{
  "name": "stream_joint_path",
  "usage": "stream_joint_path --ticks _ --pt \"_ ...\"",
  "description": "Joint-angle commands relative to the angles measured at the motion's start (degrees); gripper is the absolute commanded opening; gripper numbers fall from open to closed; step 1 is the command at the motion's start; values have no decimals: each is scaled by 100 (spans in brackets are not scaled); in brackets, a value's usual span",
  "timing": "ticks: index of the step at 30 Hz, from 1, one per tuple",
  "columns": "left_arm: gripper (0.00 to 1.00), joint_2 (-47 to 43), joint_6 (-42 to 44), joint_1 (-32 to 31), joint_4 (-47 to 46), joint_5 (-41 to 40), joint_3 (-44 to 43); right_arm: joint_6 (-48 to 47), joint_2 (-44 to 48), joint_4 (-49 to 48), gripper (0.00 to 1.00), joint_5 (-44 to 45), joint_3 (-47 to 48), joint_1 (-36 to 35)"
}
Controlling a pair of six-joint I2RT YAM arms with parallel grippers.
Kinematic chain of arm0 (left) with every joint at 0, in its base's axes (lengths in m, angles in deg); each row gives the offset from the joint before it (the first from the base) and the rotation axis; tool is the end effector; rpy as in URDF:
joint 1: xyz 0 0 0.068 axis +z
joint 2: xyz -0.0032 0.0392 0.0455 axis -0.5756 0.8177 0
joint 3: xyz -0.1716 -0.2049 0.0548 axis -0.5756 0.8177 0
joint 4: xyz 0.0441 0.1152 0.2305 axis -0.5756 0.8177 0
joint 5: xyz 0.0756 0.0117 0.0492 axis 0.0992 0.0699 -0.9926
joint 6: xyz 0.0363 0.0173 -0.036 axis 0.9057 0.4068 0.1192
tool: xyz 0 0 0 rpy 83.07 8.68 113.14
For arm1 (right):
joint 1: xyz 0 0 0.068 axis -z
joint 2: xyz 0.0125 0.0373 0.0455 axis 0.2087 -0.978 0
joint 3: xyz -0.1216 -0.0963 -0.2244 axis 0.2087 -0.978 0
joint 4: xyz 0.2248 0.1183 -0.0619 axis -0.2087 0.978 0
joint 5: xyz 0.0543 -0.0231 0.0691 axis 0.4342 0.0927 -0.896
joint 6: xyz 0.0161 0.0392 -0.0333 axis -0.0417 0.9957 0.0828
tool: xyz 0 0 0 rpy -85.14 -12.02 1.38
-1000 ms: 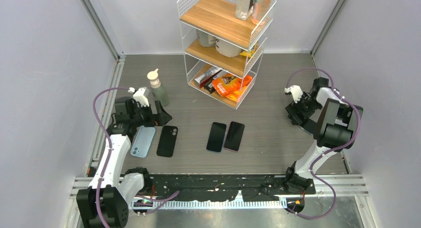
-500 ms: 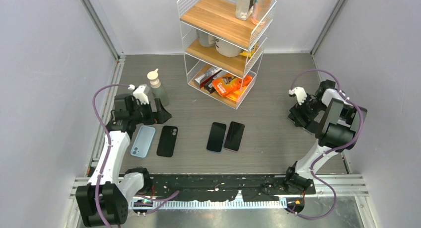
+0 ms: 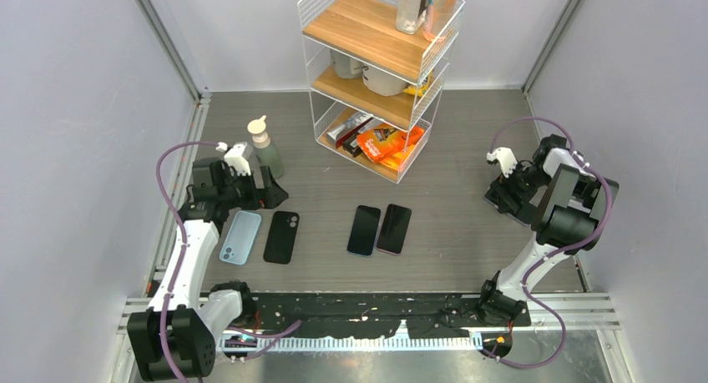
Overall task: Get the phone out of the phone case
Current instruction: Pick up the phone at the center of the board.
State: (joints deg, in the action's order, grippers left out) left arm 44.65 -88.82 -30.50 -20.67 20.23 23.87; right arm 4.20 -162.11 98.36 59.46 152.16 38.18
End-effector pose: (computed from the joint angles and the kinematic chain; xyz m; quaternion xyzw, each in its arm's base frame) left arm 0.2065 -0.0017 0.2547 0.0075 0.8833 -0.2585 0.3911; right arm 0.3003 -0.1340 0.1601 -0.3932 0.9007 0.0602 0.1748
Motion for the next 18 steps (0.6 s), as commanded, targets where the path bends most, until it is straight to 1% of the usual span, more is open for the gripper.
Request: stream_joint_path --ticks 1,3,4,5,10,11,13,18 --pt "94 19 11 36 -94 157 -228 -183 -322 380 48 398 -151 129" --pt "94 69 2 36 -102 186 -246 -137 -218 378 33 275 -187 123" --pt "94 93 -7 36 -100 198 -271 -111 -188 369 30 186 -198 121" --pt "93 120 -10 37 -100 213 -289 -90 -110 354 24 134 -234 121" --pt "93 210 -26 36 -142 329 -391 90 211 296 15 -320 -358 85" --pt "93 210 -18 37 -164 350 -384 124 306 305 11 -446 -364 72" --pt "92 189 0 26 -249 409 -361 242 451 320 6 -612 -376 6" --pt "92 133 34 25 -425 452 -319 414 833 258 6 -811 -530 -227"
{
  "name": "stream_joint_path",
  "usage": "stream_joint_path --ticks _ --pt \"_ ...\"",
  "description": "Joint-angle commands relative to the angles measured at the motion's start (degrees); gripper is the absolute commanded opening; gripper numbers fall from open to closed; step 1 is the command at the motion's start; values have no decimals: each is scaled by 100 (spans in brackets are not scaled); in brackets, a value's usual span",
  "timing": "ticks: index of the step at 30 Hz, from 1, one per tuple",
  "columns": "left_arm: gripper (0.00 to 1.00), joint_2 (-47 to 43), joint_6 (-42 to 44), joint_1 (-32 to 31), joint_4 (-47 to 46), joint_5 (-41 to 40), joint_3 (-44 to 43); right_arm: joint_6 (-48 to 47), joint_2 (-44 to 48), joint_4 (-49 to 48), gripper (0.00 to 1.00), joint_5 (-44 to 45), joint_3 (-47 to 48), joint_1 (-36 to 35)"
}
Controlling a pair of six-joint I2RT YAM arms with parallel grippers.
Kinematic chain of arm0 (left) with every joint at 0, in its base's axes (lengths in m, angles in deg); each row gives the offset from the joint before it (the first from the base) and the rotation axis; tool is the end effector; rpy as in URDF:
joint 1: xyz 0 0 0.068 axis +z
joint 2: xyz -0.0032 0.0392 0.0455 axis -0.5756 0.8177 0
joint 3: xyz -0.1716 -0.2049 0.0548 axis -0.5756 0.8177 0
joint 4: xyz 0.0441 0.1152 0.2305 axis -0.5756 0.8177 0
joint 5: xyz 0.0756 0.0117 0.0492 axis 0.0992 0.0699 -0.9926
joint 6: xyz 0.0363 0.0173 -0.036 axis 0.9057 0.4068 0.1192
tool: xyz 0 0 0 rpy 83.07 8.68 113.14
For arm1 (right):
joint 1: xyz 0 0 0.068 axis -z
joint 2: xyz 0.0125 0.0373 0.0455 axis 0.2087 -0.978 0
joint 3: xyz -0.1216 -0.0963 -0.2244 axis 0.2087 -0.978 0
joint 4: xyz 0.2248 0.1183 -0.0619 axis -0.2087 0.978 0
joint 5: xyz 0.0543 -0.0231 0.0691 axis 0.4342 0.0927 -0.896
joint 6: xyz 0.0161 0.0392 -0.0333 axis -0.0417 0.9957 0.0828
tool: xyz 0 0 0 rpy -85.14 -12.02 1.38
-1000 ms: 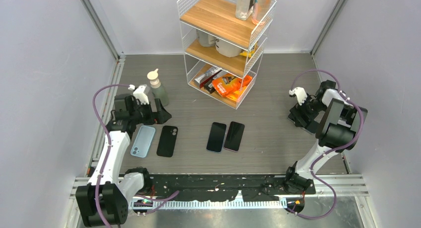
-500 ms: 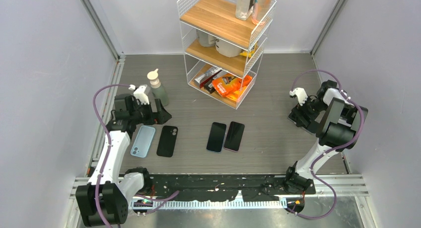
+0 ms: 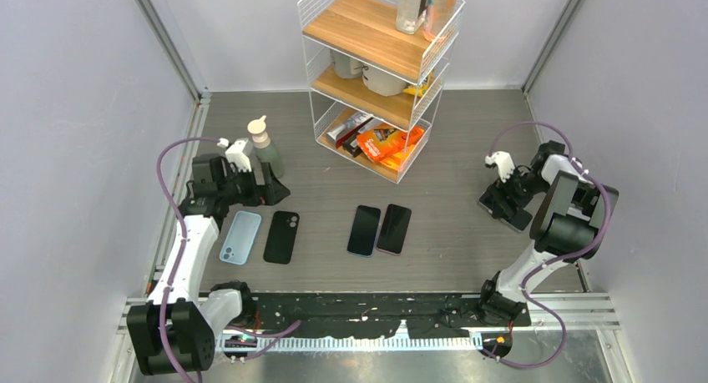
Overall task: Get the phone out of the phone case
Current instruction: Pick up the phone at the center of the board.
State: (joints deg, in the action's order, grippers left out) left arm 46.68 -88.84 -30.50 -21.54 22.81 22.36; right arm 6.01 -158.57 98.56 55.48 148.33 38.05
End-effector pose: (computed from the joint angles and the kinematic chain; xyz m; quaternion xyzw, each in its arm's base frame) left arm 0.2142 -0.0025 0.2585 0.0179 0.8775 -0.2778 0.3904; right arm 0.2859 -0.1236 0.1632 -0.3791 0.9000 0.0894 0.1960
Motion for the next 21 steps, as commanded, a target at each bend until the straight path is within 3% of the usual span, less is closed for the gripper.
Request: stream_joint_path --ticks 1,10,21 --pt "92 -77 57 25 -355 206 -177 305 613 219 6 -452 -213 -298" --pt "88 -223 230 -293 -382 304 -388 819 1734 108 6 -653 -542 -1113" --pt "87 69 -75 -1651 -365 1072 -1190 2143 3030 -370 6 -516 -151 -3604"
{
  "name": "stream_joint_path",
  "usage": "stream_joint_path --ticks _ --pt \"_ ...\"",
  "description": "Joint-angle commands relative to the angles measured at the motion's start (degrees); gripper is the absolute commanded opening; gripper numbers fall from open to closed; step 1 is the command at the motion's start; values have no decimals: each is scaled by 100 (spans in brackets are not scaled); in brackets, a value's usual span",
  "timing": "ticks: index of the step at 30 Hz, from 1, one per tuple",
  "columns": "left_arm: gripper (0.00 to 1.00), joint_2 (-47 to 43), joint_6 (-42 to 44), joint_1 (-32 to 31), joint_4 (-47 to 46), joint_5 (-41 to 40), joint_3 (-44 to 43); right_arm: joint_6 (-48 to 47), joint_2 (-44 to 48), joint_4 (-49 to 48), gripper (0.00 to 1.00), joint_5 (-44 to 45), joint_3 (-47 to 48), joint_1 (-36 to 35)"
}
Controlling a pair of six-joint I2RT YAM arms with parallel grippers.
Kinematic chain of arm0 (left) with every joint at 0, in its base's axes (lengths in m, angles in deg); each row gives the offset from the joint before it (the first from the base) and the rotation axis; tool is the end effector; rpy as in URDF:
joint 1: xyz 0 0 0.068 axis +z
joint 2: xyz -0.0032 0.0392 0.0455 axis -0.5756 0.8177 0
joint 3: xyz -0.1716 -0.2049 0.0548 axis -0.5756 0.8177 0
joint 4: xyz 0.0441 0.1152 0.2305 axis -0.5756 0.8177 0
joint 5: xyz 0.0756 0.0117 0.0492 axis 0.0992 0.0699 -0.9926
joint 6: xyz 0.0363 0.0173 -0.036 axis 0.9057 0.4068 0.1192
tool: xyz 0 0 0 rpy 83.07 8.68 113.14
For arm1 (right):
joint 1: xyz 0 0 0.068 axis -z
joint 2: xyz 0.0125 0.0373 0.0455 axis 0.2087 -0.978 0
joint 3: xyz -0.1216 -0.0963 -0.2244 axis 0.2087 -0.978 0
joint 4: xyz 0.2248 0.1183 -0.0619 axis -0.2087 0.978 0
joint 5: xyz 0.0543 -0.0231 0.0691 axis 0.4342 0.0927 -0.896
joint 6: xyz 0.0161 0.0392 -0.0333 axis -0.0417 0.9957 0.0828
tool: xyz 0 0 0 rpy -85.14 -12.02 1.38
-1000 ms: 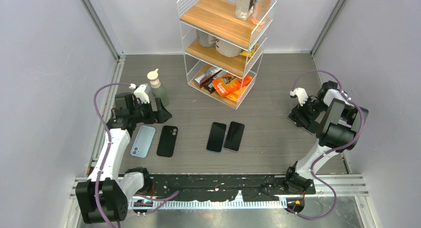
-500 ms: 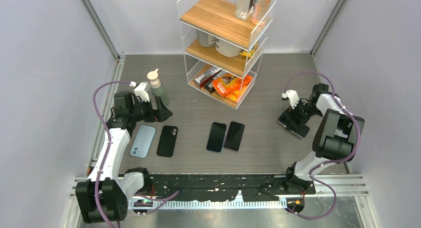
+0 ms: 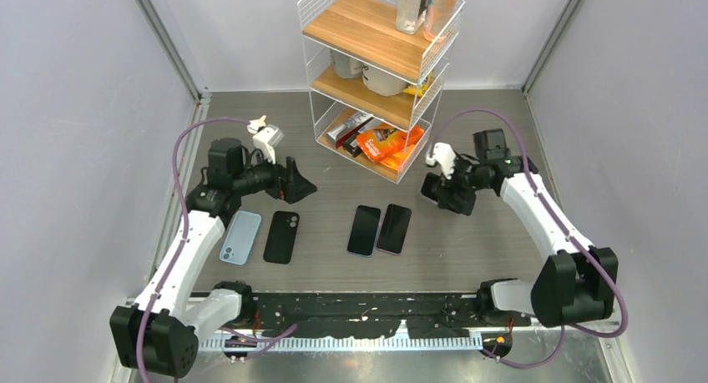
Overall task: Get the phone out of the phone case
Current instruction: Pick up the phone at the center of the board, then adjust the phone.
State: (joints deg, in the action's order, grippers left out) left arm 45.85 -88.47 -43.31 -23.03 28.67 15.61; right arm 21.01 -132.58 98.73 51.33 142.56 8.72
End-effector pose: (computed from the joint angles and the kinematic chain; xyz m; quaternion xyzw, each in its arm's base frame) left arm 0.2119 -0.0534 0.3042 0.1628 0.8214 -0.3588 0.4124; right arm 0.2479 0.0310 0.2557 -0.5101 0.7945 0.1097 0.3106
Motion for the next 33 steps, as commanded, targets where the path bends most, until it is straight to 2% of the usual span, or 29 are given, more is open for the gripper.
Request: stream_joint_path --ticks 1,6,12,23,26,33 --pt "87 246 -152 -520 -173 540 -660 788 462 -445 6 -40 521 -975" --pt "85 941 -474 -917 71 762 -1389 1228 662 -982 6 375 833 -1989" --pt "86 1668 -1536 -1289 -320 942 -1919 1808 663 -1564 6 938 1274 -3022" --pt "84 2522 -2949 -1754 -1001 1025 -2455 2166 233 -1786 6 1746 1772 -3841" --pt "78 2606 -3062 -1837 -1137 1043 -2404 2210 206 -1795 6 1828 1806 -3903" --pt "58 2719 -3093 -2048 -1217 1015 -2313 2307 237 -1893 6 1996 1826 -4026"
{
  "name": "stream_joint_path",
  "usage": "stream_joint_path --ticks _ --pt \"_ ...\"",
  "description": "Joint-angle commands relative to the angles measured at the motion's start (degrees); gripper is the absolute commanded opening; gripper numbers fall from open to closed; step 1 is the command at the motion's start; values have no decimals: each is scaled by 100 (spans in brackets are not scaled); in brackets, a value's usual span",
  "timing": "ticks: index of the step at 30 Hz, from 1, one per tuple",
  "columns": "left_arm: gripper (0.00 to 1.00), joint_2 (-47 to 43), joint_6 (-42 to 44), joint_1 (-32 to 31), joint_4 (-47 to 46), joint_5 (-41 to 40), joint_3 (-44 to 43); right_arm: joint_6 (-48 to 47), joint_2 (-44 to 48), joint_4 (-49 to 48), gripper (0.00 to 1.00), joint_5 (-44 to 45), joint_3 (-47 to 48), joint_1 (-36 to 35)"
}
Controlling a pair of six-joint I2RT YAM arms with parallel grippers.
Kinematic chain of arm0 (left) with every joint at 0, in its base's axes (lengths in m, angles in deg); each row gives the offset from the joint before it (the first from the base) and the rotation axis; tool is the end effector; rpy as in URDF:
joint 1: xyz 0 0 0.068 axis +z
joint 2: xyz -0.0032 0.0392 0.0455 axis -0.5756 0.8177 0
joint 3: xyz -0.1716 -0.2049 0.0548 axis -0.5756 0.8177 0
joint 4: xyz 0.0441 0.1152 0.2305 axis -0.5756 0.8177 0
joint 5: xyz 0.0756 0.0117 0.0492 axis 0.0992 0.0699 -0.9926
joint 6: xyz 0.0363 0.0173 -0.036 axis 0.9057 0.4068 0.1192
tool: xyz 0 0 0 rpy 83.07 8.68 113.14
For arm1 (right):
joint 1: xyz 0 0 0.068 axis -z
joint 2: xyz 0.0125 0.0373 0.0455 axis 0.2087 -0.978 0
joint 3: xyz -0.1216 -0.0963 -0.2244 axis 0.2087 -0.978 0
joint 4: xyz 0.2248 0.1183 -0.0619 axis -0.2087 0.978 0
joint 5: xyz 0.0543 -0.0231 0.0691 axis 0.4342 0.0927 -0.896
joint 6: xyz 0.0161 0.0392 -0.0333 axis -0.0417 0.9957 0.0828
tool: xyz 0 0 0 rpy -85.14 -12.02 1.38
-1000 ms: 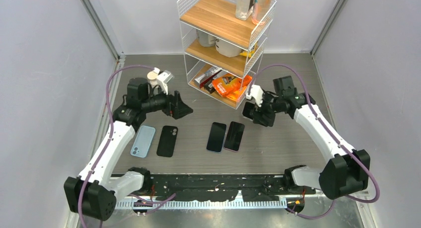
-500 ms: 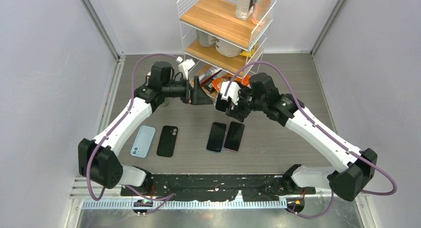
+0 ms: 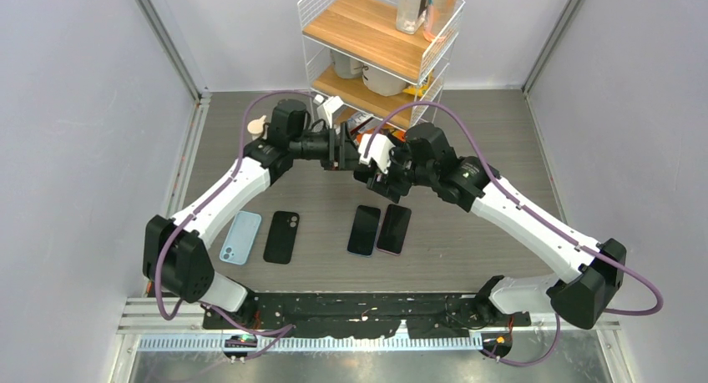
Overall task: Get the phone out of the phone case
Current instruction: Adjust the phone.
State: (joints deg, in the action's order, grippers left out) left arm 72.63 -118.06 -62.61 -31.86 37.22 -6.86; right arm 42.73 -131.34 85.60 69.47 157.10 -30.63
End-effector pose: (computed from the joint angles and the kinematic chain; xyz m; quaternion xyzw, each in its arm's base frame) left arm 0.2846 -0.1778 0.3333 0.1399 0.7948 -0.5506 0.2133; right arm 0.2029 0.1952 0.3565 -0.5724 0.6665 0.1131 0.4641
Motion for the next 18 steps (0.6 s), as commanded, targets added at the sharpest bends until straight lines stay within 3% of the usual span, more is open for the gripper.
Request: stream_joint_path --ticks 1,12,17,18 --pt "55 58 -133 -137 -330 157 -69 136 114 -589 6 208 371 -109" --pt "31 95 -98 -248 -458 305 50 231 176 -772 6 592 318 -306" --pt "0 -22 -92 -242 -638 426 164 325 238 -778 6 653 301 -327" --pt "0 -55 -71 -245 -660 447 177 341 253 -773 6 653 296 -328"
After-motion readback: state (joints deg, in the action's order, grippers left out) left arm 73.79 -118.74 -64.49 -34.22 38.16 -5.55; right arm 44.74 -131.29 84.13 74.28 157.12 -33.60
